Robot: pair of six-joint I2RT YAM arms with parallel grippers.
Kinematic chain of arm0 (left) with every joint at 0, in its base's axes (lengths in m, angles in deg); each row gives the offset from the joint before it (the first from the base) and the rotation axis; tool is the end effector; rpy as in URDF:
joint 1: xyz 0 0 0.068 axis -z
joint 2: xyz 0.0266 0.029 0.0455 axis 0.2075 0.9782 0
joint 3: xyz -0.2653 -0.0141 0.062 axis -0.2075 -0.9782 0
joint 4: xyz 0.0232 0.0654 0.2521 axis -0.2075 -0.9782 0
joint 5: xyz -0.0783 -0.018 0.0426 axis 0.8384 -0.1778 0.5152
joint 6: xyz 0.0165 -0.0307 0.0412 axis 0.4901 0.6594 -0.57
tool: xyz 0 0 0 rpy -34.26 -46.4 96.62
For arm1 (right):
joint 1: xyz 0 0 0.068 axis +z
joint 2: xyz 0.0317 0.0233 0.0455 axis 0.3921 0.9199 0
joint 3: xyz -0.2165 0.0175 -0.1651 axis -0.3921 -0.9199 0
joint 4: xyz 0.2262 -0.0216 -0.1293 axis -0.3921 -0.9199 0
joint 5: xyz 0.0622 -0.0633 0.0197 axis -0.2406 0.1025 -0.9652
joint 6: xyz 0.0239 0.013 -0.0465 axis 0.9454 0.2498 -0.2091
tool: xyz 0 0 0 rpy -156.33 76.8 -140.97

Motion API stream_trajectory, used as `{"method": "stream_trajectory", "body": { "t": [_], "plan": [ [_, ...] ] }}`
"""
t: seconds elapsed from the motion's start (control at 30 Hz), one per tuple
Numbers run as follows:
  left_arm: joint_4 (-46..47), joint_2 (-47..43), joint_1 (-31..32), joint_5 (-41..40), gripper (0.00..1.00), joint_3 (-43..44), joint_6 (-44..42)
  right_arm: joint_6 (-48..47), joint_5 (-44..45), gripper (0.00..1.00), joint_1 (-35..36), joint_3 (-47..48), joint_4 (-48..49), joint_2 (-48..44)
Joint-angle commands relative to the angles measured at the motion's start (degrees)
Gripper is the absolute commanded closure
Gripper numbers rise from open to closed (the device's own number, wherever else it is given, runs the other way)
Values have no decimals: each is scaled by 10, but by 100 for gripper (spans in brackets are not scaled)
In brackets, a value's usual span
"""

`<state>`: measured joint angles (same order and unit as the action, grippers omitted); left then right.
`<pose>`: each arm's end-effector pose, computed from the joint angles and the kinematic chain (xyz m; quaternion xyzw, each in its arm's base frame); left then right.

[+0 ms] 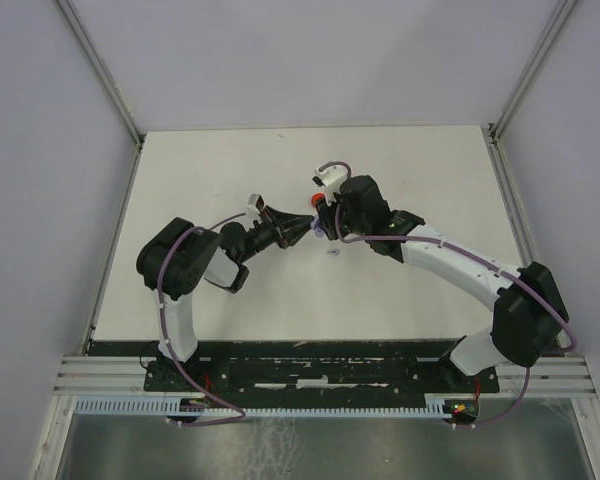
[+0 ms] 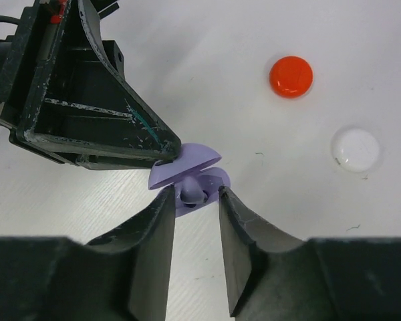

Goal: Insert the wireless bluetooth earbuds into the charging case
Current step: Place the earbud in the charging case, then pick up the earbud from the center of the board.

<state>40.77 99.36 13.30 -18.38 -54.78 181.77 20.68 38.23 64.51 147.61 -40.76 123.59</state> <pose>0.2896 -0.1564 0.1397 -0.2446 0.6186 -0.7276 0.1679 0.2554 0.2243 0.2886 -0.2601 0.8346 0.1862 0.4485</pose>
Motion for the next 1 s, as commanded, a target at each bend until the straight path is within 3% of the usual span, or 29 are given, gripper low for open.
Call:
{"method": "stream_trajectory", "body": {
  "t": [0.0,0.2,0.37,0.57,0.8,0.97],
  "plan": [
    [115,-12,3,-3,97,10,-9,0,-3,54,4,22,8,6],
    [115,-11,2,-6,97,8,-8,11,27,39,3,6,40,-29],
    [115,-14,0,-20,97,-7,-8,22,52,35,4,-26,64,-75],
    [115,-46,-22,-82,97,-70,-24,47,155,32,-1,-78,27,-115],
    [115,-82,-32,-108,97,-104,-38,60,125,38,-6,-48,-70,-14],
    [115,-89,-35,-104,97,-107,-36,95,95,40,-6,-66,-44,20]
  ]
}}
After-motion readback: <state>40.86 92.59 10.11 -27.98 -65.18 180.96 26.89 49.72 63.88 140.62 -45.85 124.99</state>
